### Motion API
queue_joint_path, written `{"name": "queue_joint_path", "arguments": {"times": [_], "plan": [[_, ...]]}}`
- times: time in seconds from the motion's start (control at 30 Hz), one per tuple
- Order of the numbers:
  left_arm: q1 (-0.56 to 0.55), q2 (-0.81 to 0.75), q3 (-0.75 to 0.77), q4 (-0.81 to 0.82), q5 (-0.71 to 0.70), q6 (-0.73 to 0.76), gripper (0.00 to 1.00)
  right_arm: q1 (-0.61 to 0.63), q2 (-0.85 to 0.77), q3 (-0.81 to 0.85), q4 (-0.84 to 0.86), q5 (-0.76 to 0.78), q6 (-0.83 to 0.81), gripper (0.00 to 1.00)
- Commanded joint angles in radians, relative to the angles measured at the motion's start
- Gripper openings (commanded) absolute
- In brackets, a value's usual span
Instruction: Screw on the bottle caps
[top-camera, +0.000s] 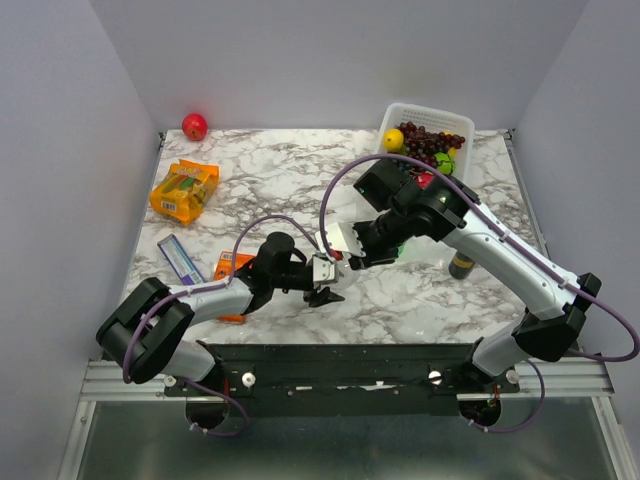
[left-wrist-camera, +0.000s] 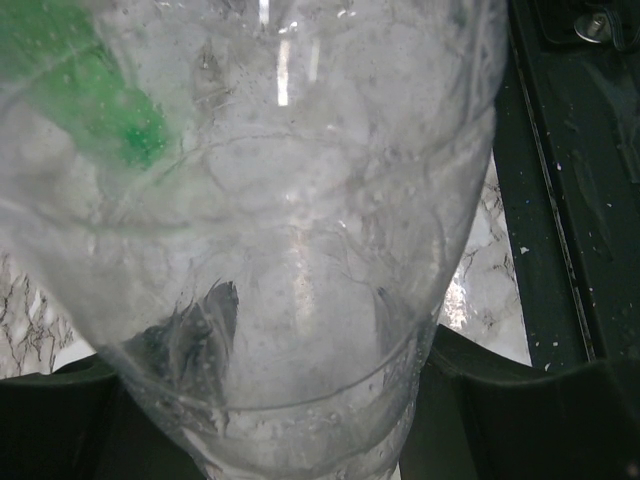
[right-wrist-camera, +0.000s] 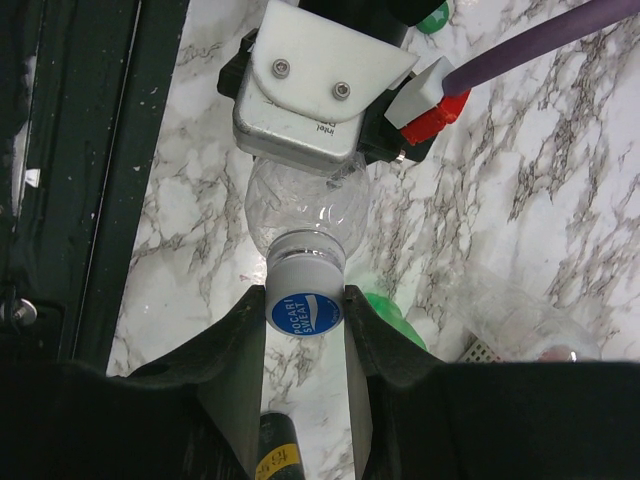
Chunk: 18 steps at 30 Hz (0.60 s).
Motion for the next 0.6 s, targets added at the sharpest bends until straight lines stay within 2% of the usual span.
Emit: {"name": "queue_joint_path", "arguments": {"times": [0.0,0.2,0.3,0.4,0.57], "plan": [[-0.005,-0.003,0.036,0.038,-0.003,-0.014,0.0,0.013,0.011,0.008,-0.189,-0.002,-0.001,0.37],[-0.006,-0.009,0.008,0.124,-0.02,-0.05,0.0,0.013,0.031,0.011,-0.19,-0.003,0.057,0.37],[-0.006,-0.02,-0.019,0.217,-0.049,-0.099,0.0,0.013,0.06,0.017,-0.19,0.009,0.126,0.37],[-0.006,-0.028,-0.045,0.355,-0.103,-0.16,0.0,0.013,0.078,0.018,-0.189,0.011,0.167,0.37],[-0.008,-0.042,-0.078,0.487,-0.21,-0.218,0.0,-0.001,0.111,0.023,-0.19,0.011,0.241,0.37]]}}
